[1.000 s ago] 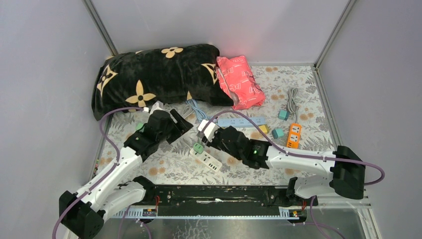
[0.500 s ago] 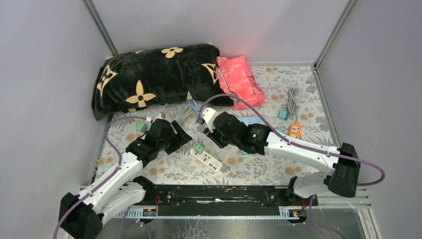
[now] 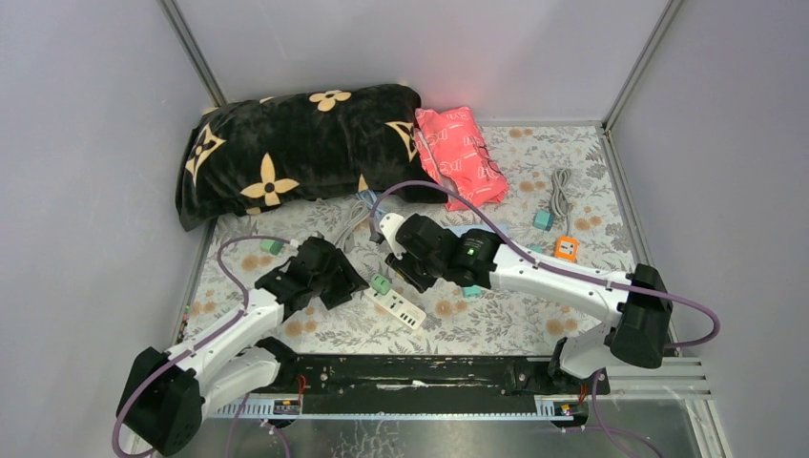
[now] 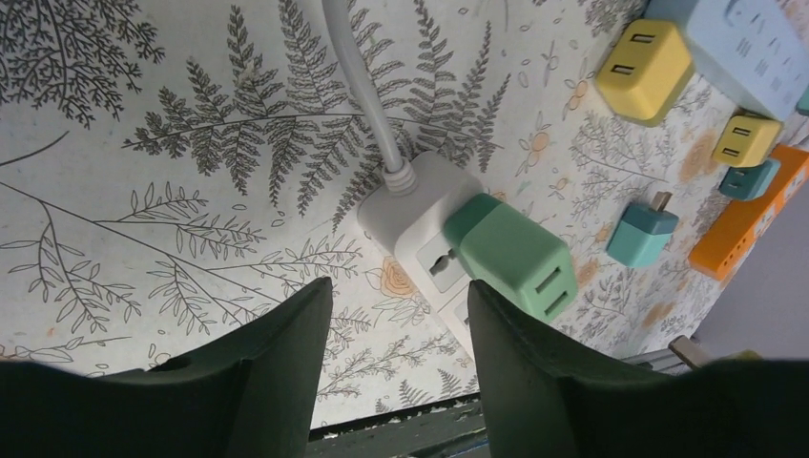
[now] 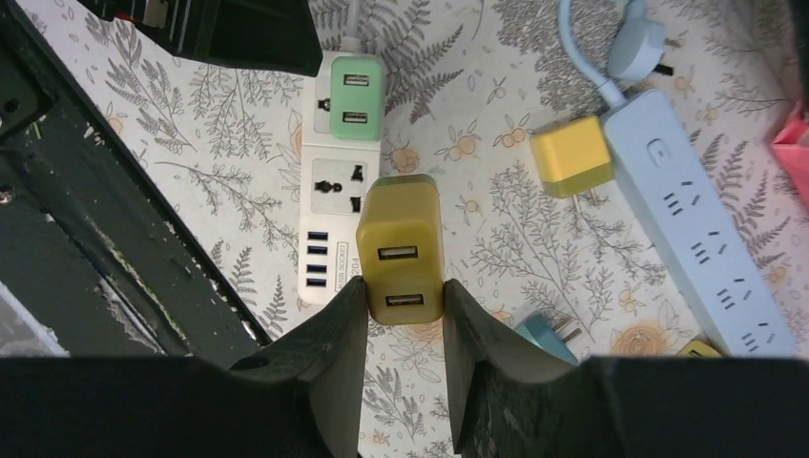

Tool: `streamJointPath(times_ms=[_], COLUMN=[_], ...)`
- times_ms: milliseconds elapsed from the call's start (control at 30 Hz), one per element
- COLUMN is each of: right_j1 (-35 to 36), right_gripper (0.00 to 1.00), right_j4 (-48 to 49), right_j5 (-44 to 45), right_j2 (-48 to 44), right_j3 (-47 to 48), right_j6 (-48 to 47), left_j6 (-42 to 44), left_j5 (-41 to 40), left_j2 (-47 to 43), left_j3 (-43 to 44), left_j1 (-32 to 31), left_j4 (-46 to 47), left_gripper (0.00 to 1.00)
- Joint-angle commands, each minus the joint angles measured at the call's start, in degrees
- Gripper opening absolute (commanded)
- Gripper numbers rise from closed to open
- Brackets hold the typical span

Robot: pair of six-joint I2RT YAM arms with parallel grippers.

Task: Insert the plug
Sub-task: Insert the plug into the socket.

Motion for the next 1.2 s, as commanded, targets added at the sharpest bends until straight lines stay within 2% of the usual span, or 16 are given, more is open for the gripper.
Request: streamJointPath(times_ms=[0, 367, 900, 1167], right_j1=[-0.3, -0.3, -0.3, -0.3], right_gripper=[0.00, 0.00, 0.00, 0.00], right_j4=[-2.5, -3.4, -6.4, -4.9], right_j5=[-3.7, -9.1, -5.6, -5.0], right_j2=[1.8, 7.4, 14.7, 15.6], right_j3=[4.3, 6.4, 9.0, 8.0], right_j6=[1.9, 4.4, 8.4, 10.6], left_j6=[-1.2, -3.0, -3.1, -3.1], left_j5=[2.2, 4.0, 3.9, 4.0], left_j2=[1.4, 4.2, 5.5, 6.0], left_j3=[-1.8, -4.7, -5.5, -5.8], left_j1=[-0.3, -0.3, -0.3, -0.3], left_j4=[5.7, 10.9, 11.9, 12.4], left_gripper=[0.59, 0.51, 0.48, 0.47])
